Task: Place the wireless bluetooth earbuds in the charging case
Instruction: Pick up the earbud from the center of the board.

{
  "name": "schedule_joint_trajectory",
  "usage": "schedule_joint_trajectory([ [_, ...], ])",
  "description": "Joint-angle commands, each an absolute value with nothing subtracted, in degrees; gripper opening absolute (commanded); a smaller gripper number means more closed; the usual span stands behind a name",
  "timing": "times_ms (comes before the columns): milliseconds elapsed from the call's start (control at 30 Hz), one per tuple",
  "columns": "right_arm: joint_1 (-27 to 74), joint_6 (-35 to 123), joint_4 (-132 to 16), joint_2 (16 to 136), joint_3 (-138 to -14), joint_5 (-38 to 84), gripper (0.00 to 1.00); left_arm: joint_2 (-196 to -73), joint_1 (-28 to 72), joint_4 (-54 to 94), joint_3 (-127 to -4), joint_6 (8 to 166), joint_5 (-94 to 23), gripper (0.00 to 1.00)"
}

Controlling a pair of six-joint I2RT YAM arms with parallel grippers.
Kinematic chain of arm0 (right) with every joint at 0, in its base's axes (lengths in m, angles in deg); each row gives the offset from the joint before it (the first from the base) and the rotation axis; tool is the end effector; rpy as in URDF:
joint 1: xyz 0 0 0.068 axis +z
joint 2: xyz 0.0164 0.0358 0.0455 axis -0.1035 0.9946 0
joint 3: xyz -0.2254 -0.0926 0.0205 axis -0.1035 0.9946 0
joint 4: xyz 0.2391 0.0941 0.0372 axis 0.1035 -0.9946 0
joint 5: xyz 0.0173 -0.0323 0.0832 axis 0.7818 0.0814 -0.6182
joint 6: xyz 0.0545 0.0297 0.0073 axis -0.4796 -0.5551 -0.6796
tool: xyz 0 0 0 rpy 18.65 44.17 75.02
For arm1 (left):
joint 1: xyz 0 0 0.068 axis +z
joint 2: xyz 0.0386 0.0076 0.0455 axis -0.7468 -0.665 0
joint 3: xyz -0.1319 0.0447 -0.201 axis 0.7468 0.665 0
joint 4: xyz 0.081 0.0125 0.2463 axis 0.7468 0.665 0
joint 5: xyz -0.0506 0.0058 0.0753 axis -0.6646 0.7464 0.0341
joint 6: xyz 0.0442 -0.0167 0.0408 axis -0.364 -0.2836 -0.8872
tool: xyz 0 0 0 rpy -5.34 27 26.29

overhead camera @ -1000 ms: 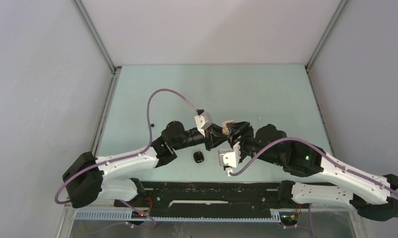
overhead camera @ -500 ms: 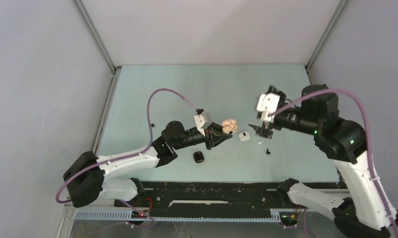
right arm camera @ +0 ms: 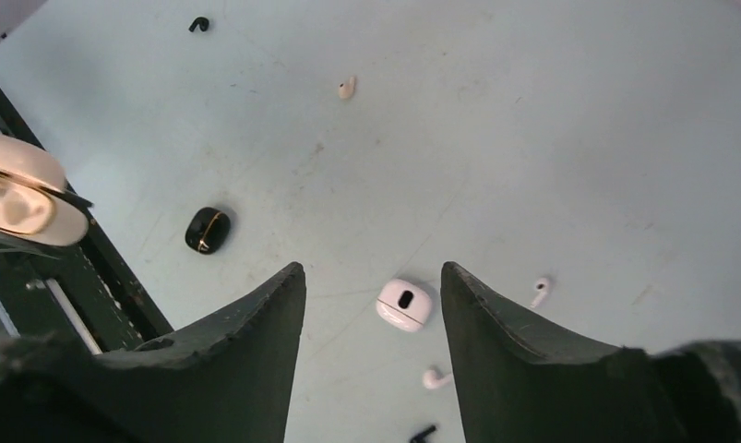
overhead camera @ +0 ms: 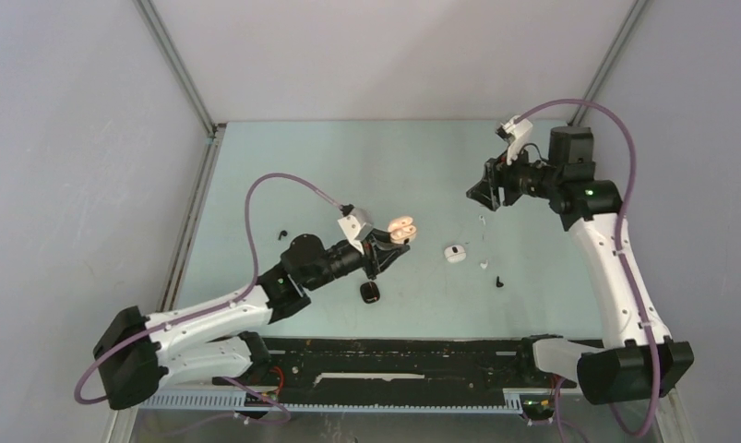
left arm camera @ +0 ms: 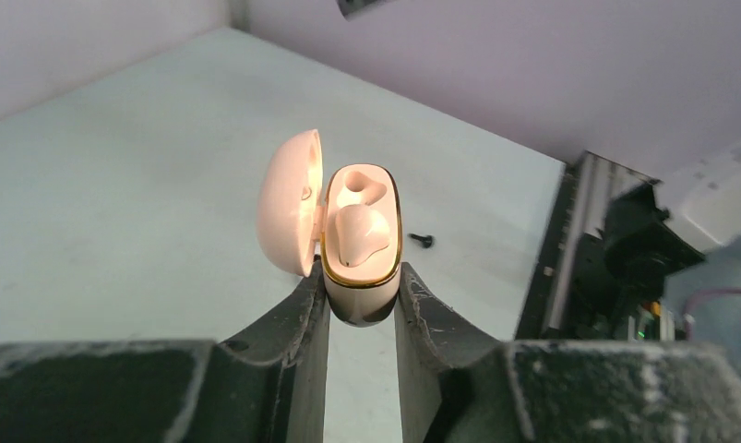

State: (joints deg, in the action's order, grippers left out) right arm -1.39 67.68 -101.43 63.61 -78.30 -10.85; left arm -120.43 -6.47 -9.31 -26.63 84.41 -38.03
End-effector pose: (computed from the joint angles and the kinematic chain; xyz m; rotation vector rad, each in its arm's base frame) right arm 0.2513 0.0514 0.3679 -0.7705 1.9311 0.6446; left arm 0.1493 -0.2267 0.2665 0.7644 1.4056 -1.0206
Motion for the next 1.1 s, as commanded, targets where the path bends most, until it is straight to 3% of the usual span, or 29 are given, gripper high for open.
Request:
schedule_joint_trajectory([
  [0,2.97,56.25,-84.15,66.26,-72.20,-5.41,0.56,-112.50,-5.72,0.06,-26.89,84.21,-23.69,0.00],
  [200,12.15,51.36,-74.65,77.76,-69.95,4.67,0.53,-99.98,-2.19,15.24,-28.36,84.48,-17.17,0.00],
  [433,22.06,47.20,-66.47,92.84,-73.77,11.96,0.59,-88.17,5.74,28.02,-27.50,82.74,-17.21,0.00],
  [767,28.85,43.79,-68.03,113.42,-88.66,15.34,0.66,-81.93,13.69,25.01,-19.12,83.56,-32.12,0.00],
  [1067,31.03,42.28,-69.94,121.76,-98.46,19.09,0.60,-84.07,15.77,23.11,-18.73,83.18,-37.03,0.00],
])
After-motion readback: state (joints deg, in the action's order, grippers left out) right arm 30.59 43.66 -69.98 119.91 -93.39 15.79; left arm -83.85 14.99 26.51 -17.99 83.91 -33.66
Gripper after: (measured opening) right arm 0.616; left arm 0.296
